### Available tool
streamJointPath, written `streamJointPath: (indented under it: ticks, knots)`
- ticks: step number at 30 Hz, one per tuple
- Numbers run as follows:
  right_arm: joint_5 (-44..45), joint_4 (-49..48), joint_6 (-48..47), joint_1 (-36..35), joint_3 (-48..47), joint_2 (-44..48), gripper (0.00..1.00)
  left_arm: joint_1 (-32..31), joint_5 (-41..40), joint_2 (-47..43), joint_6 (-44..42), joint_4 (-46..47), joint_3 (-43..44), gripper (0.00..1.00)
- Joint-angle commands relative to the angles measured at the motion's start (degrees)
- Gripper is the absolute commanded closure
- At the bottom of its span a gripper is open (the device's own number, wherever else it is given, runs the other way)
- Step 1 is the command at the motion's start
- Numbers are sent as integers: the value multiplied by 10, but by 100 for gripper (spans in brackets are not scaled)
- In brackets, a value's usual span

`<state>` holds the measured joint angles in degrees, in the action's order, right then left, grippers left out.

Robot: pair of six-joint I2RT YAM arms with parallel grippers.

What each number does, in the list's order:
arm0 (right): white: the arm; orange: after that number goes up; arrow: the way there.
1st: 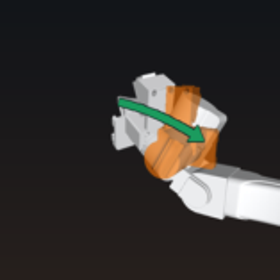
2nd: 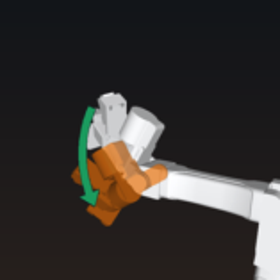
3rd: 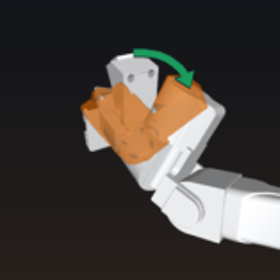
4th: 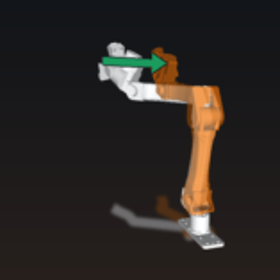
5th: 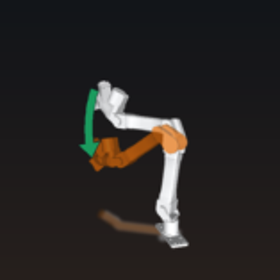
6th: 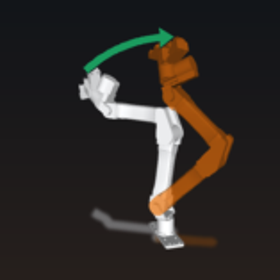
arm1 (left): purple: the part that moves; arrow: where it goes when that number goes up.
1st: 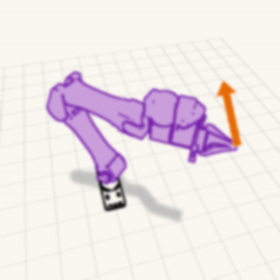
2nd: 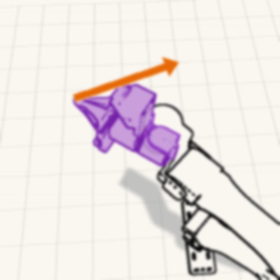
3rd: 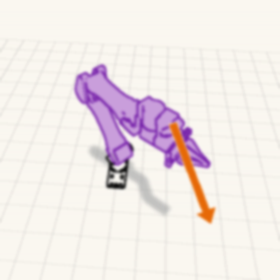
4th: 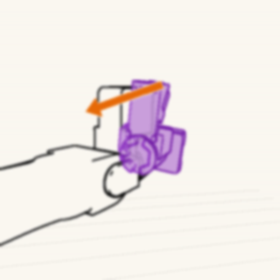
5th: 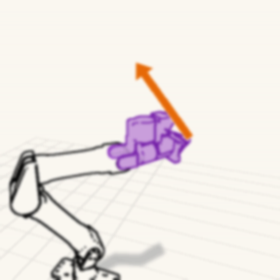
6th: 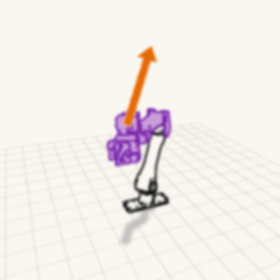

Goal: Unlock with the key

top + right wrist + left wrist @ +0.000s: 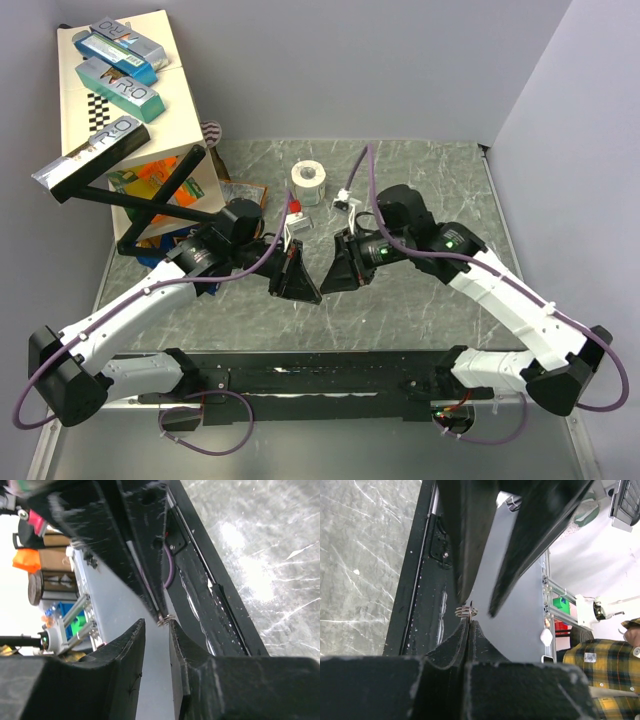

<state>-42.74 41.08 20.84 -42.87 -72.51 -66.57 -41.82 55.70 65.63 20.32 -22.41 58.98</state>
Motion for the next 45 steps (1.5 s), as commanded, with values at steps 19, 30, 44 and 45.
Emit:
streamJointPath:
  ticks: [19,30,44,45]
  knots:
    - [2,-84,8,-10,43,9,100,-3,26,1,5,19,20,99]
    - [162,-229,160,-8,156,99,100,2,-136,-70,107,138,-40,14]
    - [185,-531,304,-10,262,138,100,7,-299,-159,246,237,-99,9]
    - [174,-539,305,-10,261,132,100,7,-304,-160,256,238,-99,9]
